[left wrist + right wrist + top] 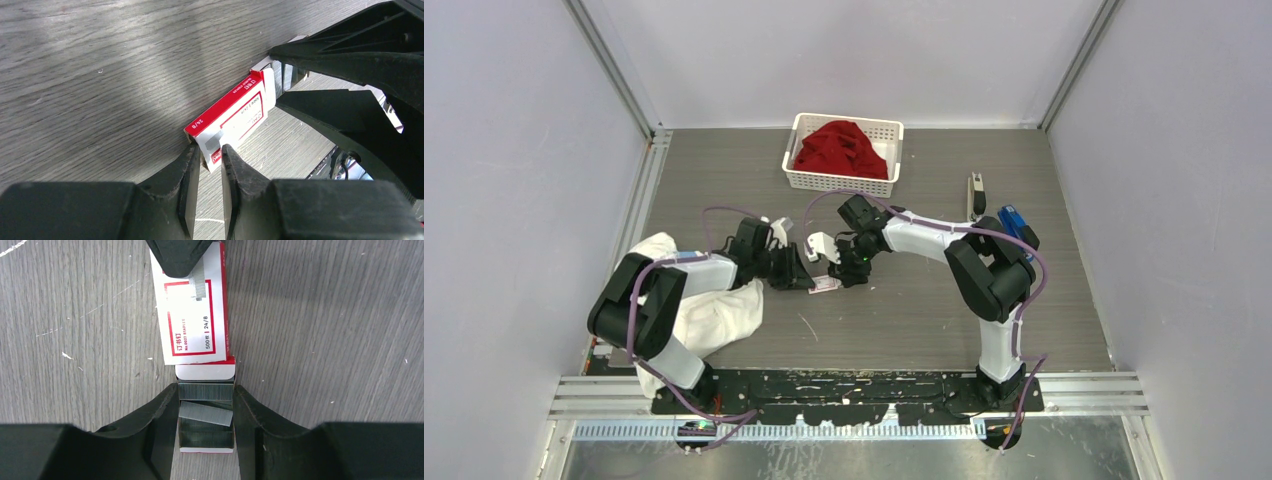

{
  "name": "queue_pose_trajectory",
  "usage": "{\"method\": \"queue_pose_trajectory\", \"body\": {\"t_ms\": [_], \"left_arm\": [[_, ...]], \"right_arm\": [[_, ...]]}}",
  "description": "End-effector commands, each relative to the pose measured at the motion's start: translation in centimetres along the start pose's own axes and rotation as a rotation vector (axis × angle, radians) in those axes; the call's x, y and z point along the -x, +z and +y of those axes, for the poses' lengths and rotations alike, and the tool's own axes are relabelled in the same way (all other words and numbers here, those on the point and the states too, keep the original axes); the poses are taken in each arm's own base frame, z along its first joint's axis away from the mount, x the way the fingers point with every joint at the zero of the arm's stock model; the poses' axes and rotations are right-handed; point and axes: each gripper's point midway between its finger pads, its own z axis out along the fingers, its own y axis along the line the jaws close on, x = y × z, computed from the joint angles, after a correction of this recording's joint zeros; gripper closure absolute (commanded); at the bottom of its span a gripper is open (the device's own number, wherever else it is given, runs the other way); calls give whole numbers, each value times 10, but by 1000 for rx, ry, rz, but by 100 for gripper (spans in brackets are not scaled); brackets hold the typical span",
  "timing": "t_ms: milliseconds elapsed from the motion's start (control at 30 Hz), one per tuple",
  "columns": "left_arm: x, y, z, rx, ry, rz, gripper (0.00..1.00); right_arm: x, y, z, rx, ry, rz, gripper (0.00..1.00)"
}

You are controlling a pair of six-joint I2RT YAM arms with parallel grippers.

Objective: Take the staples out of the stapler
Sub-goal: Close the staple box at the center of the board.

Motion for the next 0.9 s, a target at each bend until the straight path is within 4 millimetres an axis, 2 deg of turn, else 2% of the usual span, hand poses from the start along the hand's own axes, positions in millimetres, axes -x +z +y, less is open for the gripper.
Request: {"method": "queue_pose_trajectory", "body": {"t_ms": [0,133,267,867], "left_arm": [[-21,5,14,58,-7,34,76],[-23,5,14,59,-9,28,77],[-25,4,14,62,-12,23,78],[-26,6,16,72,-7,22,78]], "right_arm": [[-12,13,37,101,51,50,58],[-11,13,37,92,72,46,58],[-12,12,38,86,94,51,63],[-21,9,46,116,47,79,73]]}}
